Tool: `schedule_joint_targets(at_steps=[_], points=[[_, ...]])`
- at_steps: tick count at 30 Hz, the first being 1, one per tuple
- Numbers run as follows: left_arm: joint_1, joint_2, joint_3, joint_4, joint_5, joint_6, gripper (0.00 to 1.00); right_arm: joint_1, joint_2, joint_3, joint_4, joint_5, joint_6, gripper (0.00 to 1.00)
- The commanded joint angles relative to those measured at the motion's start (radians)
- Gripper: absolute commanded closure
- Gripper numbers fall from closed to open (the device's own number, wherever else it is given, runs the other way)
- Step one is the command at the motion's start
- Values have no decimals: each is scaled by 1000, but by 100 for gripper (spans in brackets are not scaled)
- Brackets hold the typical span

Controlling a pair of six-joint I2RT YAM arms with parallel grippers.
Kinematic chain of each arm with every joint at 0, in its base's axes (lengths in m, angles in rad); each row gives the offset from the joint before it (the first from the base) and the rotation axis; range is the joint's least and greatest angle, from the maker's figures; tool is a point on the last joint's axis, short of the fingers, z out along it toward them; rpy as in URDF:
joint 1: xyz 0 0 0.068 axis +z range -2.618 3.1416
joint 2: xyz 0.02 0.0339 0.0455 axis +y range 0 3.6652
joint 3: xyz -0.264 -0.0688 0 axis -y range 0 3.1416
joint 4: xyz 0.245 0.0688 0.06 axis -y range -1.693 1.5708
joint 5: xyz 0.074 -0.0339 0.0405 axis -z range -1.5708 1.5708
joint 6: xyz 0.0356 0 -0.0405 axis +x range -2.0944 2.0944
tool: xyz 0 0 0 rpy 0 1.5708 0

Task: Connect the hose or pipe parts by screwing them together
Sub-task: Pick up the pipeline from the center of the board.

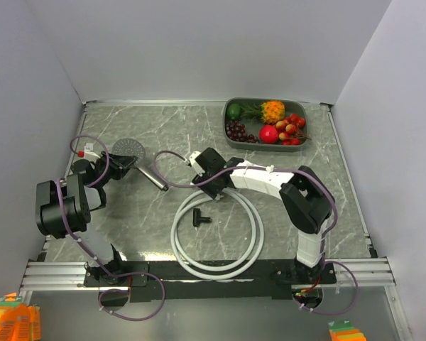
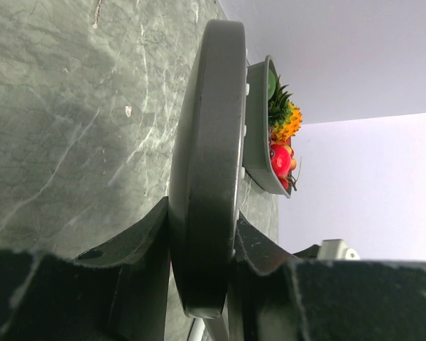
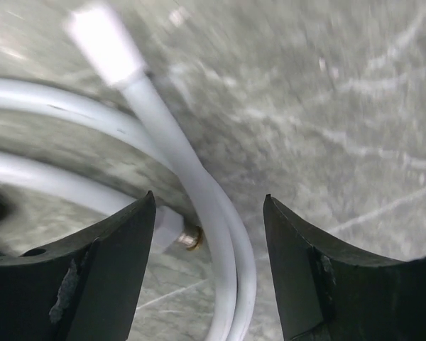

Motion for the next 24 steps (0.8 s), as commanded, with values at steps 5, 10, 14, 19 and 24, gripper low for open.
schedule_joint_targets(at_steps=[5, 10, 14, 19, 24], points=[[5, -31, 8, 89, 29, -12, 99, -21, -45, 110, 117, -293, -201, 35], [5, -28, 9, 97, 29, -17, 99, -42, -14, 141, 154, -382, -220, 37], [3, -34, 8, 86, 28, -9, 99, -65, 44, 159, 152, -422, -241, 38], [5, -30, 6, 91, 26, -15, 99, -111, 47, 93, 258, -554, -229, 37], [3, -26, 9, 92, 25, -15, 99, -111, 66, 86, 252, -591, -273, 35]])
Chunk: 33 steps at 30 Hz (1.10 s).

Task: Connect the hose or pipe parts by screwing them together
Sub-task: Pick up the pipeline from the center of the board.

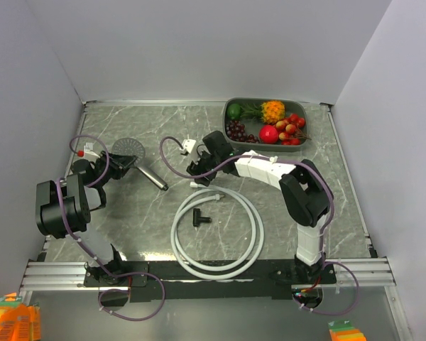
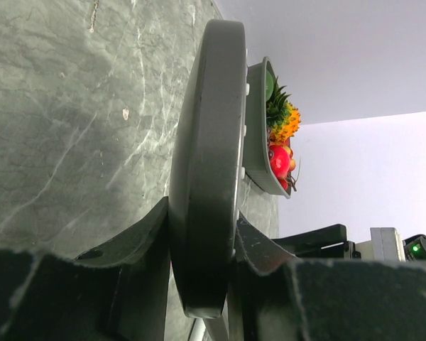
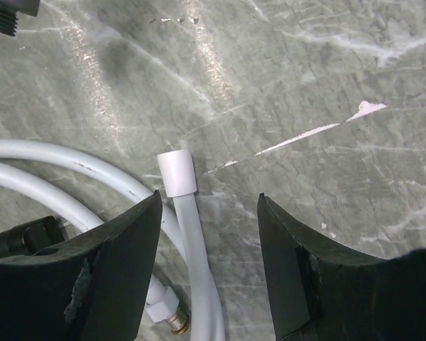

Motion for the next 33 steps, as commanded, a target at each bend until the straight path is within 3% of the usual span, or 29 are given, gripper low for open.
schedule_joint_targets(at_steps=[1, 22, 33], points=[[3, -24, 9, 80, 26, -17, 99, 2, 26, 6, 54, -86, -49, 35], [0, -18, 11, 79, 26, -17, 99, -9, 112, 24, 86, -82, -35, 37], [-2, -38, 9, 74, 26, -17, 99, -9, 164, 104, -9, -54, -35, 37]])
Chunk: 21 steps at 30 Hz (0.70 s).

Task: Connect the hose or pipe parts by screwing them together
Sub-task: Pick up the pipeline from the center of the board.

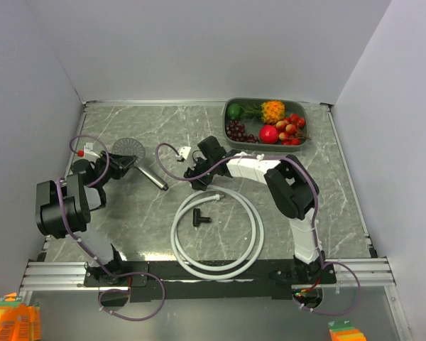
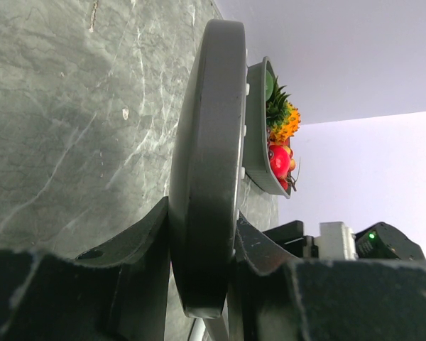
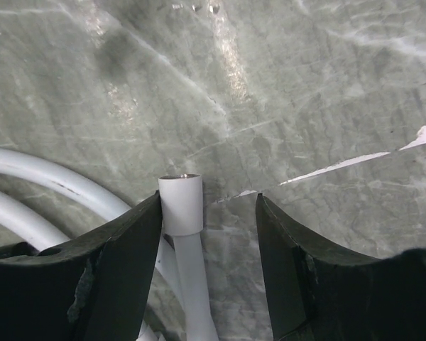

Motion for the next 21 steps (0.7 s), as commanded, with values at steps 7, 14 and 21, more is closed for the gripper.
schedule_joint_targets(at_steps=[7, 14, 21], points=[[-1, -47, 6, 71, 28, -12, 99, -3, 31, 63, -46, 2, 14, 42], [-10, -45, 11, 59, 20, -2, 99, -5, -7, 25, -4, -38, 42, 62], [-99, -5, 60, 69, -35, -1, 99, 7, -208, -195, 255, -125, 170, 71]])
